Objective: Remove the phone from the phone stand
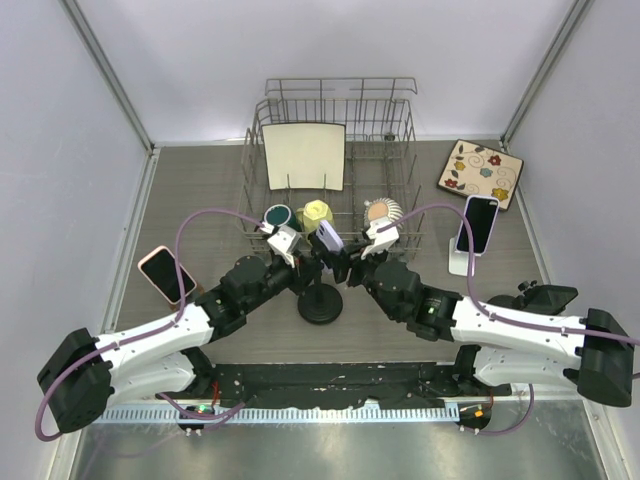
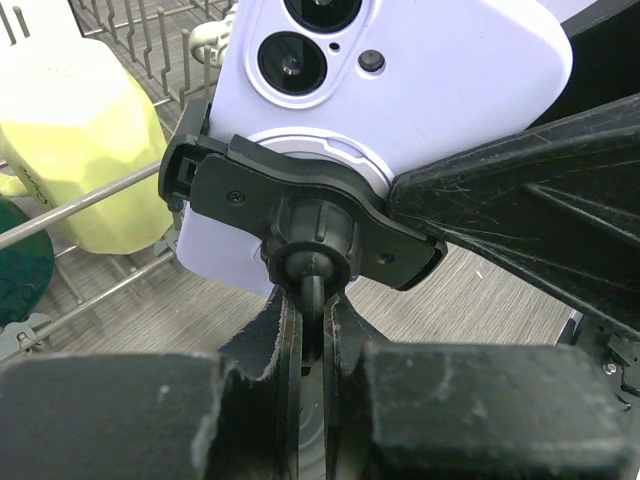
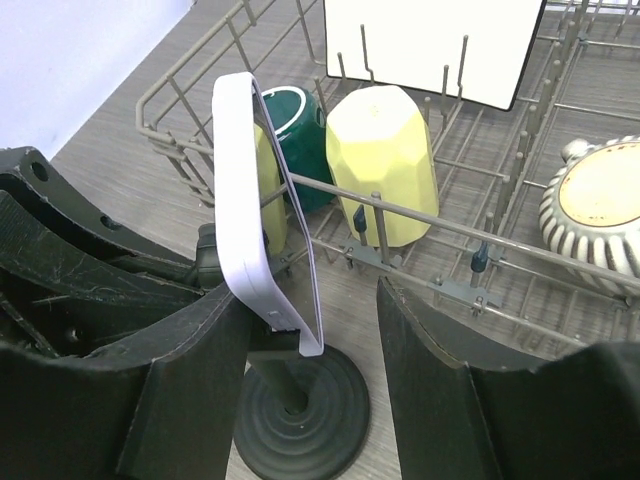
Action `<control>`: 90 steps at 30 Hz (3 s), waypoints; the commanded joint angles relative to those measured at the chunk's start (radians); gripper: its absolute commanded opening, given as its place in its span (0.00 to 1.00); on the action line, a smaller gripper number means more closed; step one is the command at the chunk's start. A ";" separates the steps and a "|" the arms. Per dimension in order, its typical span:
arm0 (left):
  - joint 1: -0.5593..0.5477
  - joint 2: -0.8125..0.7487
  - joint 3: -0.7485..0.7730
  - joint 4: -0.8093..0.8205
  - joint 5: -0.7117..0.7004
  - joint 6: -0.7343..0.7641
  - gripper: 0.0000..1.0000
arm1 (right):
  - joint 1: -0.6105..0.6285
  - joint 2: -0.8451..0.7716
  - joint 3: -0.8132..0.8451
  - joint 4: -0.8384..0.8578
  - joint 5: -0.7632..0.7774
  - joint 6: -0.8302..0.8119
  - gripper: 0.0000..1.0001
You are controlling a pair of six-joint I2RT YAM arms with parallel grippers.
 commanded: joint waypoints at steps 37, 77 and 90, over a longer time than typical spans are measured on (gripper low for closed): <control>-0.003 0.004 -0.002 0.081 0.038 -0.070 0.00 | -0.086 0.220 0.173 0.167 -0.146 -0.114 0.01; 0.088 -0.209 -0.115 -0.210 -0.262 -0.071 0.00 | 0.063 0.091 0.293 -0.865 -0.110 -0.183 0.01; 0.151 -0.263 -0.102 -0.281 -0.284 -0.084 0.00 | 0.059 0.106 0.324 -0.962 -0.133 -0.204 0.01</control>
